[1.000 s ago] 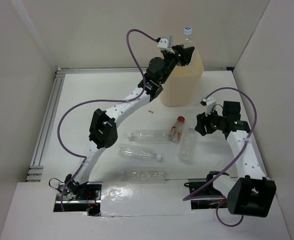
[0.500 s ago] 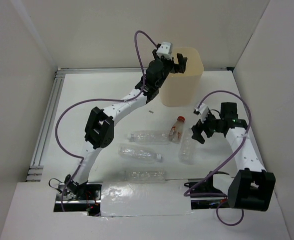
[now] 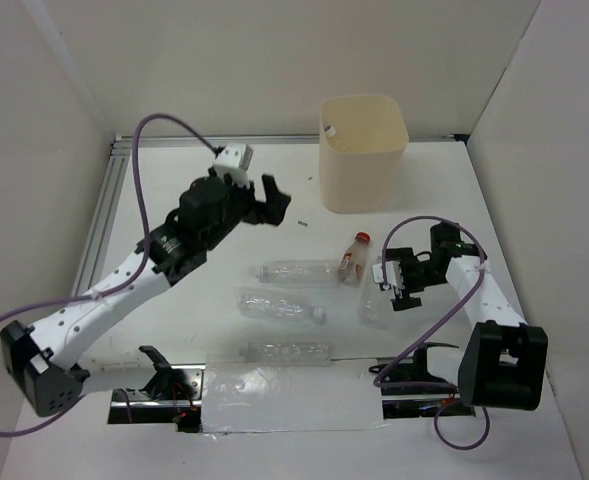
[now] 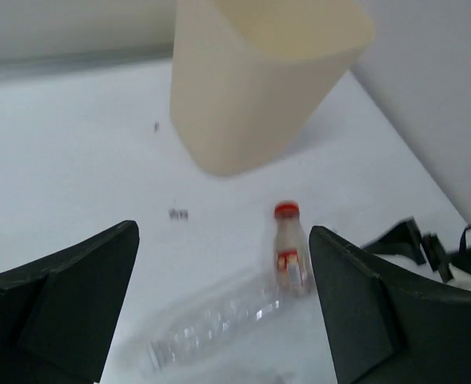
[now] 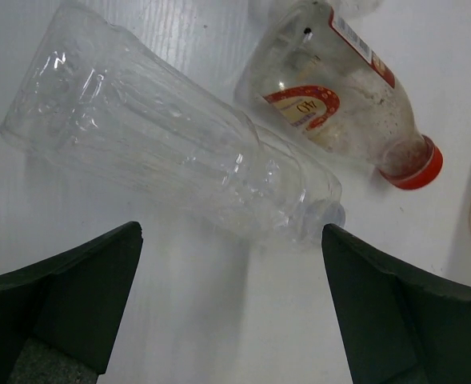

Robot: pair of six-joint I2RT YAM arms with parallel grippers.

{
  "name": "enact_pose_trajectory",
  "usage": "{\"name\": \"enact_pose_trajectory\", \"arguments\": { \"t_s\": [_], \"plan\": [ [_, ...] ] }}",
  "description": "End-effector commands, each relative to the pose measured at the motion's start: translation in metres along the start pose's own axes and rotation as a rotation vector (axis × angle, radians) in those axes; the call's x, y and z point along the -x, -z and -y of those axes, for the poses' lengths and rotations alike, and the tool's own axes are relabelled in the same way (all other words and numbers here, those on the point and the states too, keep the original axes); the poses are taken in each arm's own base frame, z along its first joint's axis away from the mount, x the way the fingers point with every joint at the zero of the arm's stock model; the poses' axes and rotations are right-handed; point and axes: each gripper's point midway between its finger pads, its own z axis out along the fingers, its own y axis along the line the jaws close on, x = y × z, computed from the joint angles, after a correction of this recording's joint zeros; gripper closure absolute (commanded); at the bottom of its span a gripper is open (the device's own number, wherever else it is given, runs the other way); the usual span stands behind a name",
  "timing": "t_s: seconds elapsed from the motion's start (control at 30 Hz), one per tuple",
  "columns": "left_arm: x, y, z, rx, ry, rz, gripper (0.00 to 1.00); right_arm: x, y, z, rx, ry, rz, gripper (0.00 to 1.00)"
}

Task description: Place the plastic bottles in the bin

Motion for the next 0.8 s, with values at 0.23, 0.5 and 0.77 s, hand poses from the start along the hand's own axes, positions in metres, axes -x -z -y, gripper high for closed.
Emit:
{"name": "enact_pose_trajectory", "arguments": {
  "t_s": [0.23,0.5,0.77],
  "plan": [
    [-0.164,0.077,-0.066,0.209,0.149,-0.334,0.0,0.024,-0.055,0.021,0.024,0.72,0.092,0.0],
    [-0.174,0.068,-0.061,0.186,0.124,-0.365,0.0,0.02,-0.072,-0.017,0.233,0.687,0.128,0.22],
    [-0.166,0.04,-0.048,0.121,0.036,-0.363,0.0,0.092,-0.008,0.004,0.144,0.585,0.262,0.62]
  ]
}}
